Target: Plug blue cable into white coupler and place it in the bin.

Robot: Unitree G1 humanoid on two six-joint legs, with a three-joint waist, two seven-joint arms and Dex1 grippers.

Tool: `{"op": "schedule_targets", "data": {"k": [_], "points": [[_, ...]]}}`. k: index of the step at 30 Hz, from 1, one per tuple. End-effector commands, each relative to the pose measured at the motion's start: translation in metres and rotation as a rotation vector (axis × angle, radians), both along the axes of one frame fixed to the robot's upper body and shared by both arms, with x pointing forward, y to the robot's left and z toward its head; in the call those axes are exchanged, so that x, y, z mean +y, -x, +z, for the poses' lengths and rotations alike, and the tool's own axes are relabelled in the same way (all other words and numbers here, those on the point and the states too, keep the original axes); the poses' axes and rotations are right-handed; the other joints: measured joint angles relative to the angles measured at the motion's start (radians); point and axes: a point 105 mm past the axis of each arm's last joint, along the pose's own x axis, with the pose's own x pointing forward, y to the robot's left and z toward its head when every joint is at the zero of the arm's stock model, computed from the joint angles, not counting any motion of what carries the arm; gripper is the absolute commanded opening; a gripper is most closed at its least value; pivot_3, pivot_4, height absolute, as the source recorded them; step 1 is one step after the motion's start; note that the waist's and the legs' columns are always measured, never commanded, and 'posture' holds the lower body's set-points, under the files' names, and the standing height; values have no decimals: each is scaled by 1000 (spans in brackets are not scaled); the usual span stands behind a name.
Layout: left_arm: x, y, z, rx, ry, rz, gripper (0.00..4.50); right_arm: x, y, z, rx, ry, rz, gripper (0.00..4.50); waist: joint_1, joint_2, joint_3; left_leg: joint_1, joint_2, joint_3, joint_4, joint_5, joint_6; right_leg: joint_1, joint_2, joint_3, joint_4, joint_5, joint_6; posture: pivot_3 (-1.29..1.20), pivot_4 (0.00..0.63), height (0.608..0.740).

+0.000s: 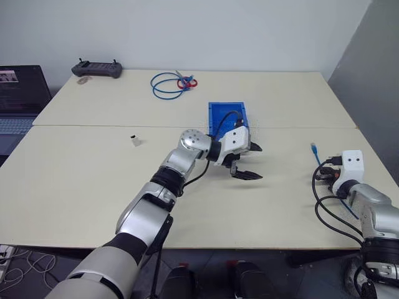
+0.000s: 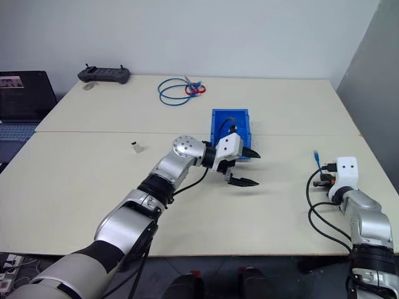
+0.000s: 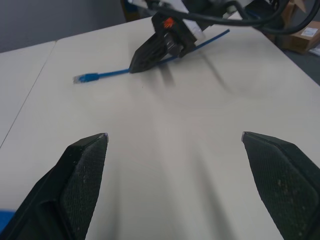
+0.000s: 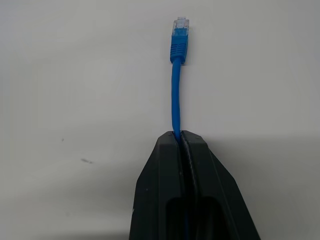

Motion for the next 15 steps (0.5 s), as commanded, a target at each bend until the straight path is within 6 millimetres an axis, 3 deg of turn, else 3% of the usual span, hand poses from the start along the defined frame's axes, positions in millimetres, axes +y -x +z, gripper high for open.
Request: {"op": "schedule_targets", "data": {"k": [1, 4, 7, 10, 12, 15], "points": [[24, 3, 24, -34, 79, 9, 4500, 31, 8, 36, -66, 121, 303, 27, 0, 2, 1, 0, 0, 0, 0, 0, 0, -1, 0, 0, 0, 0, 0, 0, 150, 740], [66, 9, 26, -17, 81, 88, 4500, 72, 17, 68, -107, 151, 625, 27, -20, 3, 3, 0, 0, 1, 0, 0, 0, -2, 0, 0, 1, 0, 0, 0, 150, 740], [111, 24, 14, 34, 70, 213, 4500, 113, 20, 79, -105, 142, 869, 27, -37, 2, 4, 3, 2, 0, 0, 0, 0, -1, 1, 0, 2, 0, 0, 0, 150, 740], [145, 54, -3, 54, 94, 371, 4500, 160, 16, 74, -71, 69, 1073, 27, -59, -1, 5, 9, 7, 1, -1, 0, 0, 2, 0, 2, 2, 0, 0, 0, 150, 740], [161, 78, -12, 52, 135, 512, 4500, 189, 15, 59, -18, 40, 1209, 27, -51, -5, 8, 9, 13, -1, 0, 0, 0, 3, 2, 0, 2, 0, 0, 0, 150, 740], [174, 111, -19, 71, 182, 692, 4500, 215, 18, 38, 69, 47, 1367, 27, -26, -7, 10, 7, 14, -3, 0, 0, 0, 1, 2, -2, 3, 0, -4, 0, 150, 740]]}}
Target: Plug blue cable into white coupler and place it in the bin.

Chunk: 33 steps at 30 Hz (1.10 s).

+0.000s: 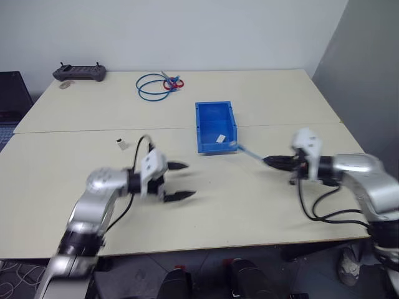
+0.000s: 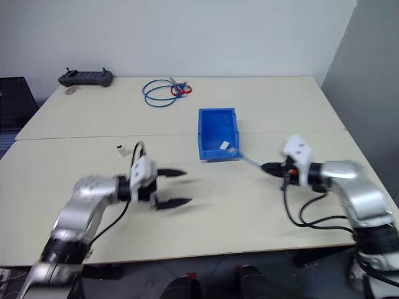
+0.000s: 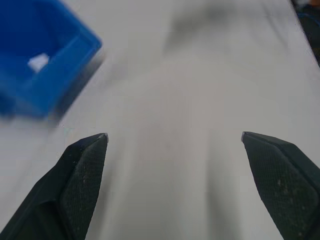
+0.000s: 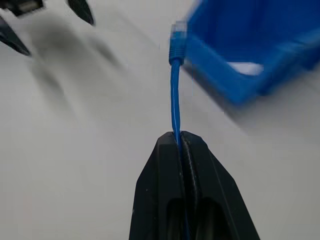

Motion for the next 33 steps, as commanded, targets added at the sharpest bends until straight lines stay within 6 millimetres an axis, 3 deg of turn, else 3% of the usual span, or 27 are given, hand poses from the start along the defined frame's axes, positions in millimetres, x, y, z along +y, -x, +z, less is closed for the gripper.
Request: {"op": "schedule_targets", "data": {"k": [1, 7, 11, 14, 17, 20, 27, 30, 33], "points": [[9, 27, 25, -111, 44, 193, 4500, 24, 6, -21, 39, 83, 185, 27, 29, 0, 1, -2, -1, -1, 1, 0, 0, -1, -1, -1, 0, 0, -1, 0, 150, 740], [13, 64, 0, -42, 49, 391, 4500, 39, -6, -59, 23, 203, 274, 27, 54, 0, 1, -3, -4, 1, 2, 0, 0, 0, -6, -1, -2, 0, -1, 0, 150, 740], [13, 63, -5, -28, 53, 406, 4500, 38, -7, -61, 47, 192, 292, 744, 45, 0, 1, 0, -4, 3, 1, 0, 0, 1, -5, -1, -1, 1, -3, 0, 150, 740], [16, 49, -2, -33, 37, 361, 4500, 35, -6, -53, 26, 154, 260, 1653, 45, 0, 1, 1, -3, 3, 1, 0, 0, 1, -3, -1, -1, 0, -4, 0, 150, 740], [17, 29, 5, -34, 20, 273, 4500, 26, -2, -39, 11, 102, 198, 2209, 55, 1, 1, 1, -3, 2, 1, 0, 0, 1, -3, -1, 0, 0, -5, 0, 150, 740], [7, 13, 8, 23, 1, 89, 4500, 10, 13, -23, 12, 47, 132, 2938, 56, 2, 2, -2, -3, 1, 1, 0, 0, 0, -1, -2, 0, 0, -6, 0, 150, 740], [-6, -29, -24, 94, -236, -308, 4500, -18, 50, 8, 28, -51, -39, 2938, 49, 1, 2, -3, -4, 1, 1, 0, 0, -1, -1, -3, -1, 1, -7, 0, 150, 740], [-6, -38, -43, 92, -345, -426, 4500, -23, 54, 10, 31, -60, -110, 2938, 38, 1, 2, -1, -2, 3, 1, 0, 0, -1, 1, -2, 0, 0, -5, 0, 150, 740], [-13, -54, -46, 50, -368, -465, 4500, -31, 56, 3, 27, -38, -171, 2938, 45, 2, 0, -1, -2, 4, 1, 0, 0, 0, 3, -2, 0, 0, -6, 0, 150, 740]]}}
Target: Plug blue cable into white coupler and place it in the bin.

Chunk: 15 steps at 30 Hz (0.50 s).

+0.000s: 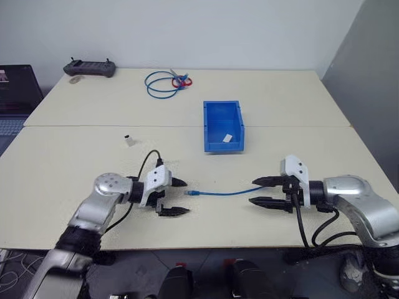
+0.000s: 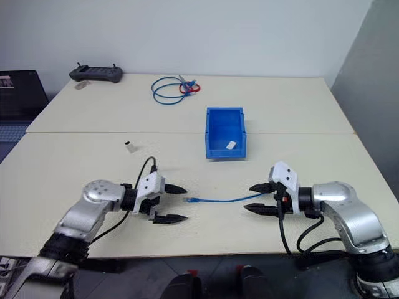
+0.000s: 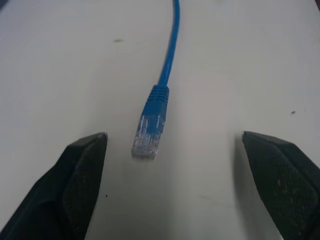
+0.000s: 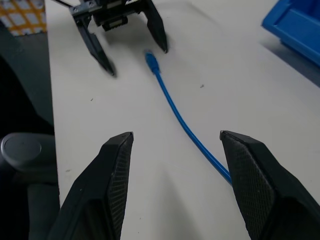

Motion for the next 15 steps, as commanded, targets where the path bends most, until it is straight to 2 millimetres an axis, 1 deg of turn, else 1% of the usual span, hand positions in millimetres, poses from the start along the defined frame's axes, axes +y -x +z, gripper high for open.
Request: {"op": "schedule_targets", "data": {"k": [1, 2, 3, 5, 7, 10, 12, 13, 15], "points": [[-5, -7, -20, 14, -58, -72, 4500, -7, 3, 4, -51, 16, -65, 2938, 1, 2, -2, 0, 0, 0, 0, 0, 0, 0, 1, 0, 0, 0, 0, 0, 150, 740], [-8, -9, -19, 20, -45, -85, 4500, -8, 3, 3, -51, 15, -82, 2938, 7, 4, -3, 0, 0, 0, 0, 0, 0, 1, 1, 1, 0, 0, 0, 0, 150, 740], [-10, -8, -18, 38, -40, -105, 4312, -9, 4, 2, -50, 13, -92, 2958, 9, 3, -3, 1, -2, 0, 0, 0, 0, 2, 1, 0, 0, 0, 0, 0, 150, 740], [-8, -5, -21, 72, -65, -147, 3981, -11, 6, 3, -50, 12, -99, 2962, 7, 3, -4, 0, -3, 0, 0, 0, 0, 2, 1, 1, -1, 0, 1, 0, 150, 740], [-6, -4, -21, 76, -72, -155, 3563, -12, 7, 4, -50, 15, -101, 2962, 4, 3, -4, 0, -3, 0, 1, 0, 0, 2, 0, 1, -1, 0, 1, 0, 150, 740], [-3, -5, -20, 76, -71, -153, 2931, -9, 3, 9, -55, -9, -106, 2962, 2, 3, -4, 0, -3, -1, 1, 0, 0, 2, 1, 1, -1, 0, 1, 0, 150, 740], [1, -1, -22, 93, -90, -159, 2514, -6, -1, 14, -57, -26, -103, 2962, -2, 3, -4, 1, -2, -2, 0, 0, 0, 2, 1, 1, 0, 0, 1, 0, 150, 740], [4, 0, -23, 99, -99, -155, 2381, -6, -2, 15, -57, -29, -99, 2962, -3, 3, -4, 1, -1, -2, 0, 0, 0, 2, 2, 2, 0, 0, 1, 0, 150, 740], [7, 0, -24, 102, -102, -140, 1929, -5, -3, 15, -57, -27, -90, 2962, -3, 3, -4, 2, 0, -2, 0, 0, 0, 3, 3, 2, 0, 0, 1, 0, 150, 740]]}}
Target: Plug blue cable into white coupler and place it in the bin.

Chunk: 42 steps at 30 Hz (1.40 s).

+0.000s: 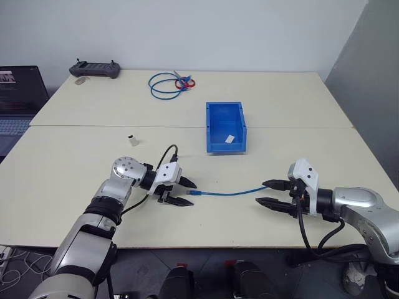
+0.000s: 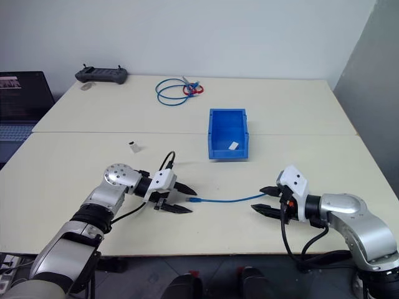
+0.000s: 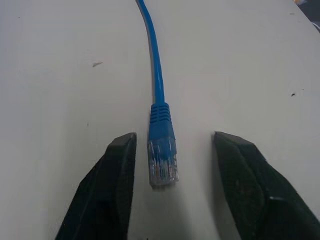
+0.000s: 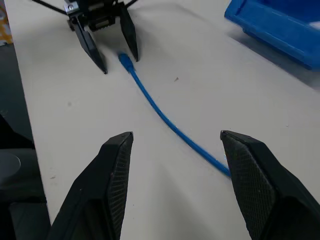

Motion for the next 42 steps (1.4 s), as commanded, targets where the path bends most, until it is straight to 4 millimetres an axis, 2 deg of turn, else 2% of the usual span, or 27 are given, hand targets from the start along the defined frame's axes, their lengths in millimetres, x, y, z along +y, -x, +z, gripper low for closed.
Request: {"op": "schedule_targets", "data": {"k": [1, 9, 13, 15, 18, 20, 24, 28, 33, 42], "points": [[15, 9, -20, 73, -89, 31, 1772, 1, -2, 11, -34, -15, 19, 2962, 0, 0, 0, 0, 0, 0, 0, 0, 0, 0, 0, 0, 0, 0, 0, 0, 150, 740], [32, 12, -28, 100, -138, 98, 291, 6, -6, 16, -40, -19, 58, 2962, -4, 0, 0, 3, 3, 0, -1, 0, 0, 1, 4, 1, 0, 0, 0, 0, 150, 740], [33, 10, -26, 91, -114, 131, 271, 7, -6, 16, -40, -17, 64, 2962, -8, 0, 0, 8, 4, 0, -2, 0, 0, 4, 5, 2, 0, 0, -1, 0, 150, 740], [23, 4, -14, 119, -21, 187, 271, 9, -3, 16, -17, -32, 62, 2962, -12, 1, 0, 9, 5, 1, -2, 0, 0, 5, 6, 2, 0, -1, -1, 0, 150, 740], [-13, 1, 42, 310, 280, 248, 271, 12, 14, 16, 149, -124, 89, 2962, -14, 0, 1, 9, 5, 0, -2, 0, 0, 5, 6, 2, 0, -1, -1, 0, 150, 740], [-32, 15, 74, 449, 411, 213, 271, 13, 21, 16, 244, -190, 87, 2962, -13, -4, 4, 6, 6, -2, -1, 0, 0, 4, 6, 1, 1, -1, -1, 0, 150, 740], [-56, 44, 109, 624, 518, 154, 271, 24, 15, 29, 360, -363, 75, 2962, -8, -4, 3, -5, 5, -5, 1, 0, 0, -4, 1, -1, 0, -1, -1, 0, 150, 740], [-67, 52, 122, 682, 572, 160, 271, 40, 9, 48, 413, -492, 109, 2962, -13, -4, 4, -4, 4, -4, 1, 0, 0, -4, 0, 0, 1, 0, -1, 0, 150, 740], [-75, 54, 124, 702, 597, 169, 271, 54, 14, 66, 476, -597, 198, 2962, -11, -4, 4, -4, 4, -5, 0, 0, 0, -4, 1, 0, 1, 0, -1, 0, 150, 740], [-77, 59, 121, 714, 609, 177, 271, 64, 13, 76, 520, -638, 206, 2962, -8, -4, 4, -5, 3, -2, 0, 0, 0, -5, -1, 1, 0, 0, -1, 0, 150, 740]]}}
